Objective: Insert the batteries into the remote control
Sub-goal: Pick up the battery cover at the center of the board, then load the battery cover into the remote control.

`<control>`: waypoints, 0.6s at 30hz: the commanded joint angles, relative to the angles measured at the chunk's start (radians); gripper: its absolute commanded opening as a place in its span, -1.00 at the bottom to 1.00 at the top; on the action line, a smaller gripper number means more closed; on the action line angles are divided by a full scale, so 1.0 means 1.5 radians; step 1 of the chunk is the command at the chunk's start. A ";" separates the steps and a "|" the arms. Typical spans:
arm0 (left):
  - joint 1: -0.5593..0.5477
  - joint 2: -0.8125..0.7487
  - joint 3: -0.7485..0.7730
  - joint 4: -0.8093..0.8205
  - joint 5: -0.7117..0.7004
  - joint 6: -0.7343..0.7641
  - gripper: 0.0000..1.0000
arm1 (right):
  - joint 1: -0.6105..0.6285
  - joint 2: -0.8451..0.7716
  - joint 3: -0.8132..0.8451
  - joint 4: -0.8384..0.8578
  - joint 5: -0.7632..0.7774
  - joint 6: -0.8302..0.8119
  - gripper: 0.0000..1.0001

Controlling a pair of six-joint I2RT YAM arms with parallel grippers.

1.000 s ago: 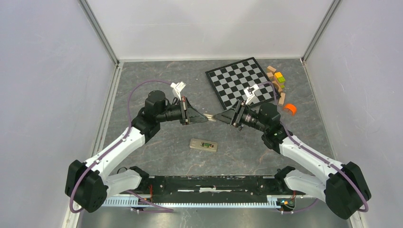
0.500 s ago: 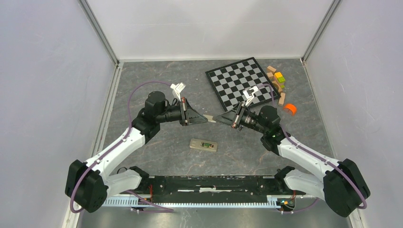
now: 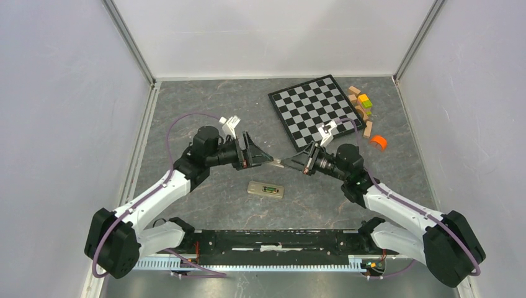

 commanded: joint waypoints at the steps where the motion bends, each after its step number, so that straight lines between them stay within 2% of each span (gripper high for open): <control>1: -0.001 -0.017 -0.030 -0.103 -0.148 0.085 0.99 | 0.014 -0.005 -0.038 -0.044 0.051 -0.040 -1.00; 4: 0.000 -0.025 -0.056 -0.153 -0.222 0.097 0.99 | 0.041 0.023 -0.050 -0.045 0.072 -0.041 -1.00; 8: 0.000 -0.029 -0.077 -0.216 -0.314 0.111 0.81 | 0.086 0.075 -0.051 -0.042 0.102 -0.039 -1.00; 15: 0.000 -0.013 -0.123 -0.206 -0.328 0.114 0.52 | 0.115 0.152 -0.055 -0.012 0.139 -0.024 -1.00; 18: 0.000 -0.001 -0.138 -0.185 -0.316 0.115 0.50 | 0.119 0.178 -0.048 -0.010 0.143 -0.024 -1.00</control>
